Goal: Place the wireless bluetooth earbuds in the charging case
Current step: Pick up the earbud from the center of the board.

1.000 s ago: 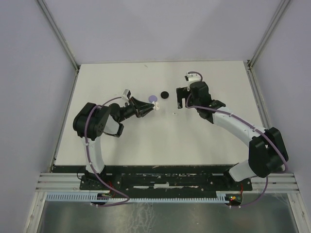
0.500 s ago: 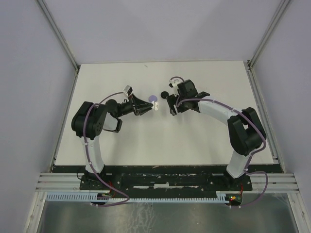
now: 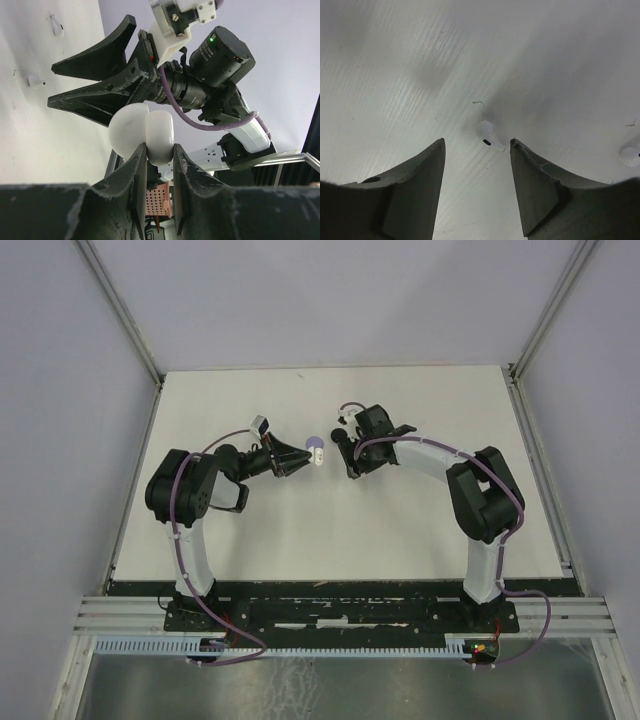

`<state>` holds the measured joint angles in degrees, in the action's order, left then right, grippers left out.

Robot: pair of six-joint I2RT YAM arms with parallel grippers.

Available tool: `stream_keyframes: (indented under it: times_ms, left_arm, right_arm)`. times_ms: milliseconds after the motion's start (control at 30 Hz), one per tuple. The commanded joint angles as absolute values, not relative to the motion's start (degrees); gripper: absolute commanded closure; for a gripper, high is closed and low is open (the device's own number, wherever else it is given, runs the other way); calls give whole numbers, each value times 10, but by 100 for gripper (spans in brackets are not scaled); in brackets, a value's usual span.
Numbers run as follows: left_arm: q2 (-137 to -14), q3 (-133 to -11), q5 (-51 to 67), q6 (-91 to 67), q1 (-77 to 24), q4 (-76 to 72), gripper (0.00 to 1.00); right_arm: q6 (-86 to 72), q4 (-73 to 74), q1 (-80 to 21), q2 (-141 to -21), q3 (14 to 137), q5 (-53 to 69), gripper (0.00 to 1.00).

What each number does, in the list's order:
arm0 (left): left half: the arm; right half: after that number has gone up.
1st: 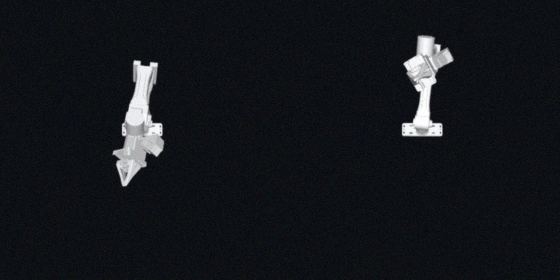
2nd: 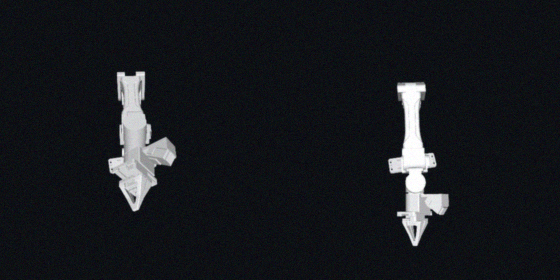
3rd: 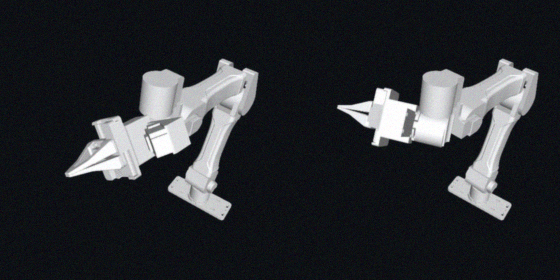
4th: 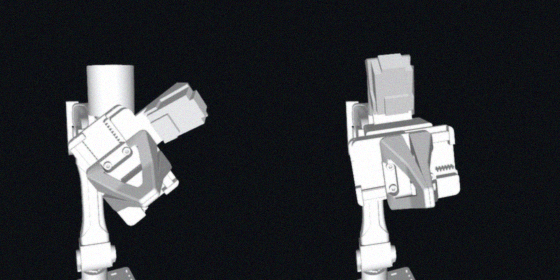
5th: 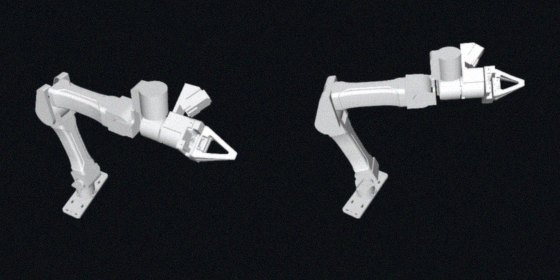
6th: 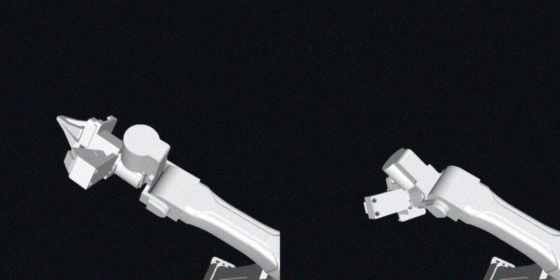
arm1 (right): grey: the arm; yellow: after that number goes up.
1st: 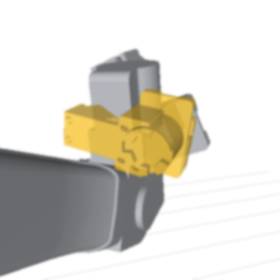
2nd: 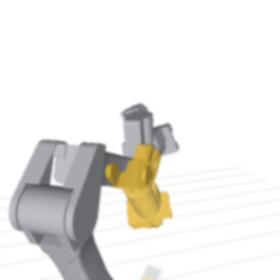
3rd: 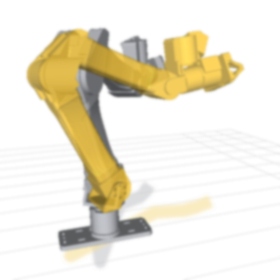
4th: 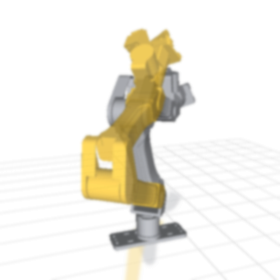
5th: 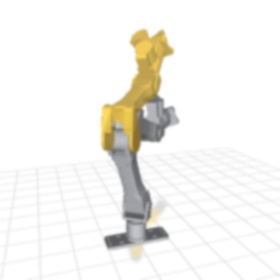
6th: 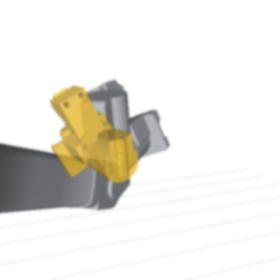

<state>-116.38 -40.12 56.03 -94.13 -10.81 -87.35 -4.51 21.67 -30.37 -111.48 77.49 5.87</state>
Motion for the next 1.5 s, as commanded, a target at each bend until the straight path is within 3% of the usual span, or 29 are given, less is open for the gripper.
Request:
stream_keyframes:
  times_ms: [0,467,1467]
  left_arm:
    - [-1154,-401,571,-969,-103,-991,97]
    - [-1161,-402,571,-968,-100,-991,97]
    - [-1170,-402,572,-966,-97,-991,97]
  right_arm:
    - [-37,212,-307,-1128,803,62,38]
    - [-39,212,-308,-1163,819,59,46]
    - [-46,193,-308,-1150,797,-37,52]
